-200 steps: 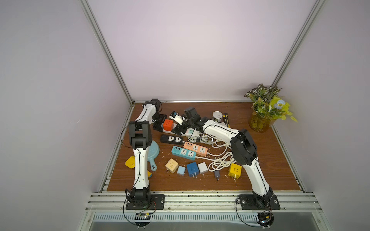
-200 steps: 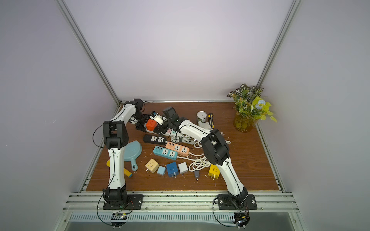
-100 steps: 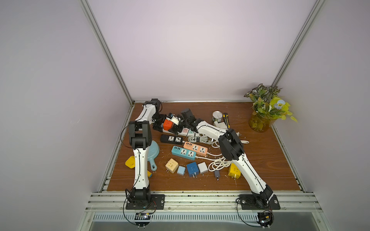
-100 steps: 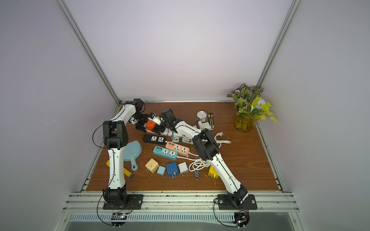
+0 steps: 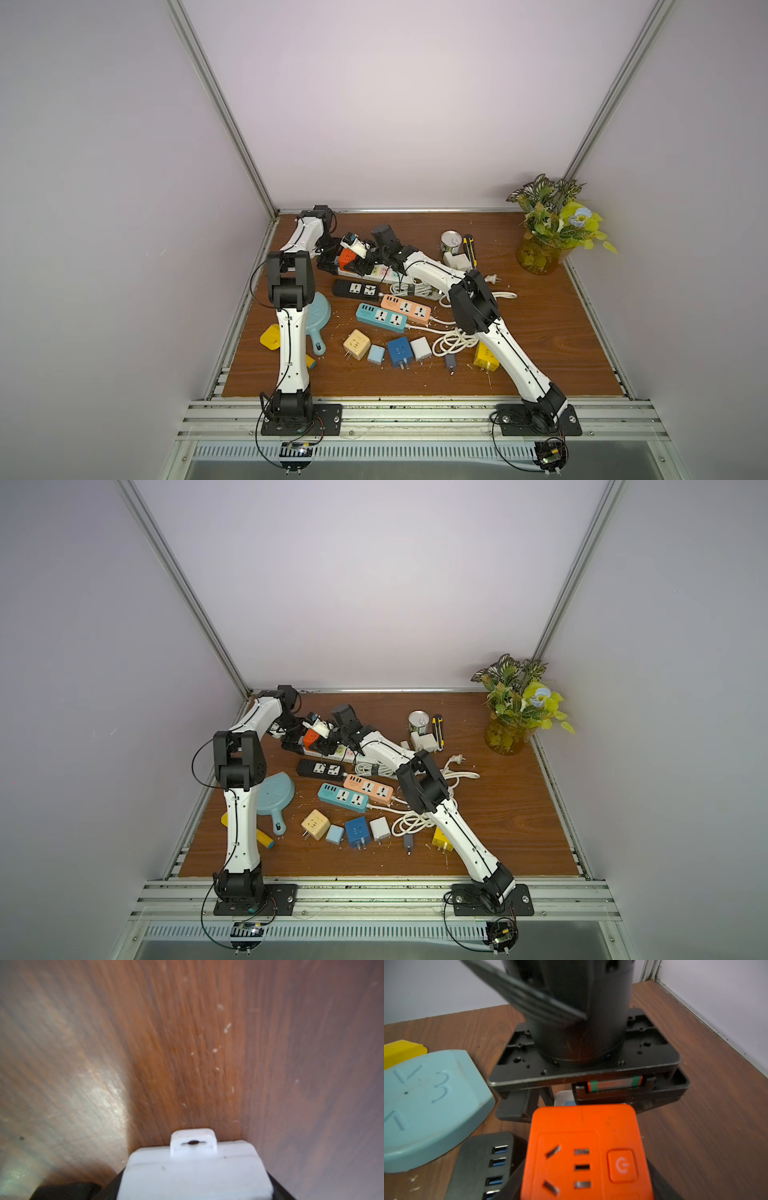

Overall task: Pull the plug off the socket
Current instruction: Remove the plug from the socket.

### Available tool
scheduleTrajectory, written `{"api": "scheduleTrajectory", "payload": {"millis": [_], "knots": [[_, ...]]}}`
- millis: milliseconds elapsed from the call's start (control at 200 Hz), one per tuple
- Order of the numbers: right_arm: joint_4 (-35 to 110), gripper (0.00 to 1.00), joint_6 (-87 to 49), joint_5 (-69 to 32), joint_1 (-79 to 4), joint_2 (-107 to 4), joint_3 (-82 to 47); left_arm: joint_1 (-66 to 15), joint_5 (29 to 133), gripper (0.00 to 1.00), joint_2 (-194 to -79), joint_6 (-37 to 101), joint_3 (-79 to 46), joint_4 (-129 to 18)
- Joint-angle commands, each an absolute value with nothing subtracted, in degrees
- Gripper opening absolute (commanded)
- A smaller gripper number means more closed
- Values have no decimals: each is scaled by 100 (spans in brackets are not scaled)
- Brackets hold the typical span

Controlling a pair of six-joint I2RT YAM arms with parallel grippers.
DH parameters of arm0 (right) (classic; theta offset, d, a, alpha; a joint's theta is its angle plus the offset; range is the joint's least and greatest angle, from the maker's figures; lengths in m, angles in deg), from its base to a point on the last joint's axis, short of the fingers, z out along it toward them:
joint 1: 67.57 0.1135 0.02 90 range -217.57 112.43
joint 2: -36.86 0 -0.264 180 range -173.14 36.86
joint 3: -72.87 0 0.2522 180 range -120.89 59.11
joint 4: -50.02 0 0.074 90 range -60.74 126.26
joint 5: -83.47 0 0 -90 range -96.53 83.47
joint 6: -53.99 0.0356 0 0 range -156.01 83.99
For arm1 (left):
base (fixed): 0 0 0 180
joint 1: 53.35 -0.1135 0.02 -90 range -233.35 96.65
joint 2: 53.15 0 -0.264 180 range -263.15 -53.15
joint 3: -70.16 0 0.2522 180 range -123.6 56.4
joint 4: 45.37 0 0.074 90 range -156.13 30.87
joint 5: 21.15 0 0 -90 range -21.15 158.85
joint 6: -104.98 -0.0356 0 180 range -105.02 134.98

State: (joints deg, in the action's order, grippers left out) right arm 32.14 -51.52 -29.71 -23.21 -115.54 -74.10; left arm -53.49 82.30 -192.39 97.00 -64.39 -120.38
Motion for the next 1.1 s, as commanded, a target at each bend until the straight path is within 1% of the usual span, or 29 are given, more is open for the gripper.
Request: {"api": "scheduleTrajectory", "payload": {"millis": [0, 60, 160, 365, 590, 741, 926, 981, 1096], "knots": [[3093, 24, -5253, -3222, -2290, -11403, -7824, -5353, 7775, 15, -19703, 9689, -6094, -12180], [3119, 16, -5311, -3317, -2284, -11346, -7950, -5360, 7765, 15, -19707, 9718, -6084, -12179], [3224, 8, -5317, -3468, -2301, -11241, -8146, -5370, 7777, 14, -19742, 9750, -6102, -12179], [3531, 0, -5139, -3715, -2313, -11038, -8258, -5376, 7677, 13, -19795, 9747, -6102, -12179], [3700, 0, -4866, -3784, -2335, -10907, -8275, -5388, 7660, 12, -19851, 9769, -6128, -12179], [3542, 0, -4690, -3511, -2369, -10729, -8273, -5379, 7703, 12, -19861, 9778, -6185, -12179], [3092, 0, -4168, -2687, -2546, -10285, -8074, -5374, 7744, 13, -19817, 9765, -6225, -12179], [2929, 0, -4064, -2511, -2608, -10078, -7853, -5378, 7777, 14, -19808, 9759, -6225, -12179], [2522, 0, -3961, -1754, -2701, -9640, -7367, -5370, 7822, 16, -19781, 9751, -6232, -12179]]}}
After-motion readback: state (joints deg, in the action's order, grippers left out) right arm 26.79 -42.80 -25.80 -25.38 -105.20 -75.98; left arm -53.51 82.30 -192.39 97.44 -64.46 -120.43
